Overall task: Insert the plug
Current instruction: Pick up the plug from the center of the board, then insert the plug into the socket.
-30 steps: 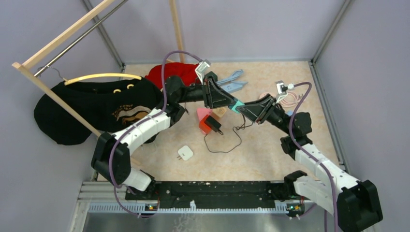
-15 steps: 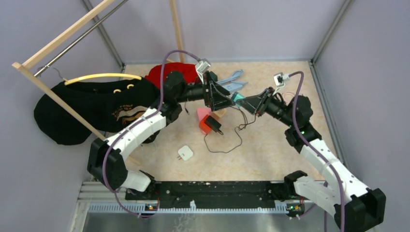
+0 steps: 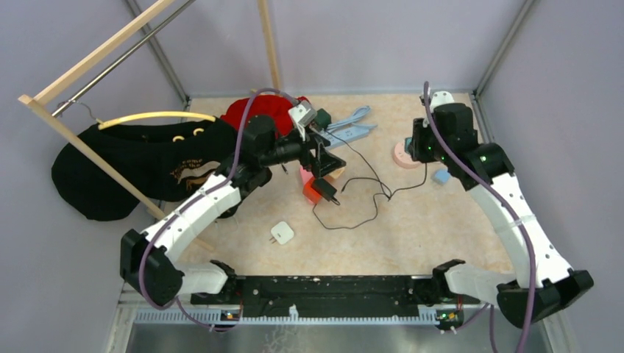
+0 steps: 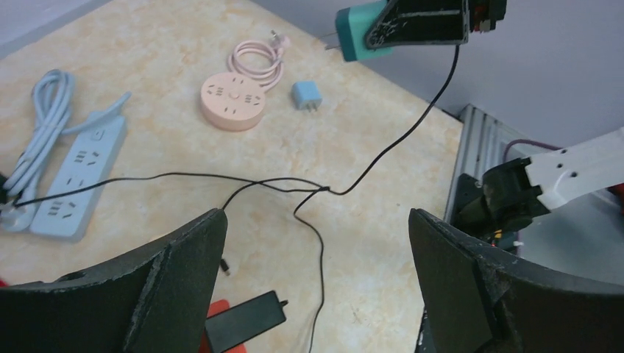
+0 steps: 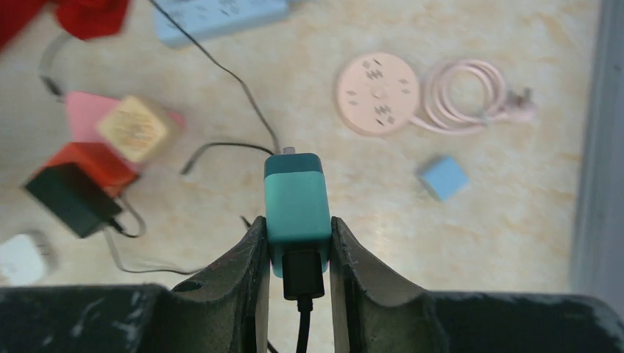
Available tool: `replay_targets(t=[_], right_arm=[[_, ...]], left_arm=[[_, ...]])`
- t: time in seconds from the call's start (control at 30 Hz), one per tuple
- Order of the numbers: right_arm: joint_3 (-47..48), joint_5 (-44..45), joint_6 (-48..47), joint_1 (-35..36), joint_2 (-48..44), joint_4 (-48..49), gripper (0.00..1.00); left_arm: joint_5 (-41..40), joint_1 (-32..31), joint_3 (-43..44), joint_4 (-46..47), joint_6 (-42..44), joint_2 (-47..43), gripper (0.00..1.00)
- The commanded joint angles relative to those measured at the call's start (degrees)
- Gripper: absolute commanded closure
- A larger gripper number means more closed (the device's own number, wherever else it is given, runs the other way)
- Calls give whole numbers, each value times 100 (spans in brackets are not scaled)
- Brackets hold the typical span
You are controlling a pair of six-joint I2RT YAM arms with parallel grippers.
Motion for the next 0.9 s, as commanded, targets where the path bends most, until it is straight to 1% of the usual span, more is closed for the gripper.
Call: replay_targets(t=[0.0, 0.1, 0.13, 0.27, 0.37, 0.47, 0.57, 0.7, 0.83, 0.87], right_arm=[[621, 1257, -648, -322, 470, -1206, 100], [823, 1225, -877, -610, 825, -1311, 100], [867, 1220, -1091, -686, 972, -1332, 100], [1238, 915, -1694, -1138, 1831, -1428, 100], [1605, 929, -2082, -1263, 2639, -1549, 100], [1767, 902, -2477, -1350, 3334, -1412, 100], [1736, 681, -2795, -1498, 3735, -1014, 100], [1805, 401, -3285, -1655, 4252, -767, 100], [2351, 125, -3344, -1827, 4766, -925, 100], [2621, 49, -3418, -1845, 4914, -1018, 100]], left_arm=[[-649, -2, -246, -352, 651, -382, 1], [-1067, -2, -440, -423, 790, -686, 1], [-1204, -2, -504, -444, 834, -807, 1], [-1588, -4, -819, -257, 944, -1256, 1], [-1665, -2, -989, -66, 998, -1486, 1], [-1751, -10, -1029, -65, 1077, -1611, 1], [-1920, -4, -1029, -122, 1102, -1677, 1], [-1990, -9, -1101, -128, 1107, -1783, 1], [-2070, -4, -1103, -164, 1118, -1827, 1], [-2096, -4, -1107, -179, 1122, -1831, 1]])
